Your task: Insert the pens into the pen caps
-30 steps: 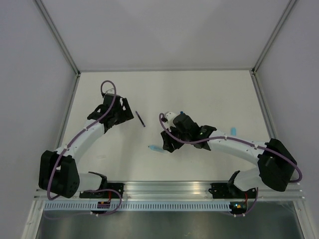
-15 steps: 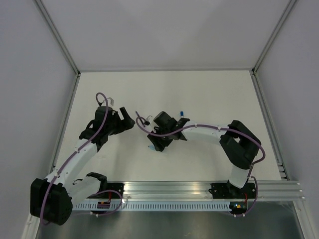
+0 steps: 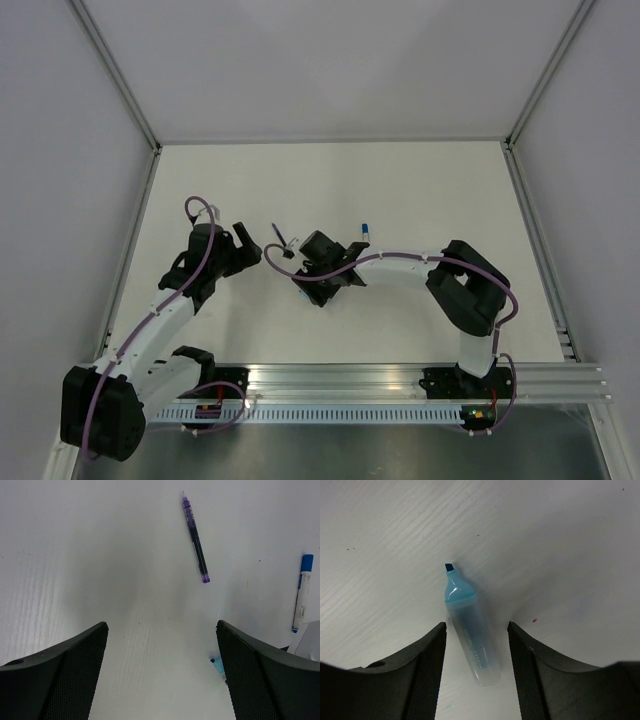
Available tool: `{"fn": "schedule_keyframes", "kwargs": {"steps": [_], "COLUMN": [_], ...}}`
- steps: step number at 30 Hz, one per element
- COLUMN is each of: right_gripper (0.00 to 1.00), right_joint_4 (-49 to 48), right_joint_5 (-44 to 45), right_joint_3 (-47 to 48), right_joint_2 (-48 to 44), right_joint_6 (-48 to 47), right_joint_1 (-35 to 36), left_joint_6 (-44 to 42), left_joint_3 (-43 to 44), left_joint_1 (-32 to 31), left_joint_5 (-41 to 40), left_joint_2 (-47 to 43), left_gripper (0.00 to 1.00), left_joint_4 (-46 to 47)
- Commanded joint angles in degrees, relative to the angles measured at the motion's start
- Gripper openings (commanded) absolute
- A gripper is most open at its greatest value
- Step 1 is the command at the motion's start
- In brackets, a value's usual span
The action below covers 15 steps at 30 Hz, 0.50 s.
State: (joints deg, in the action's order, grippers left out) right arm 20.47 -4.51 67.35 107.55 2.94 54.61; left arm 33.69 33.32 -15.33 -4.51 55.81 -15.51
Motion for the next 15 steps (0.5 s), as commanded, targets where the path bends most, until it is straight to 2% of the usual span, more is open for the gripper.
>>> {"fn": "schedule_keyframes", "kwargs": {"steps": [1, 8, 15], "right_gripper": [0.58, 0.53, 0.38], "right_joint_4": [-1.5, -0.7, 0.4], "right_joint_5": [1.9, 5.6, 9.2], "right_joint_3": [0.9, 2.2, 2.4], "right_joint_2": [1.4, 3.7, 4.0], "right_joint_6": [0.0, 1.6, 5.0], "right_joint_1": [0.6, 0.6, 0.6], "left_joint_6": [1.6, 1.4, 1.2], "left_joint_3": [-0.9, -1.6, -1.7], "left_joint_1": [0.6, 0.7, 0.6], "left_joint_5": [-1.6, -0.6, 0.6], "left_joint_2": [-0.4, 0.0, 0.5], "left_gripper": [0.93, 0.93, 0.93], "left_joint_4": [3.5, 4.6, 5.2]}}
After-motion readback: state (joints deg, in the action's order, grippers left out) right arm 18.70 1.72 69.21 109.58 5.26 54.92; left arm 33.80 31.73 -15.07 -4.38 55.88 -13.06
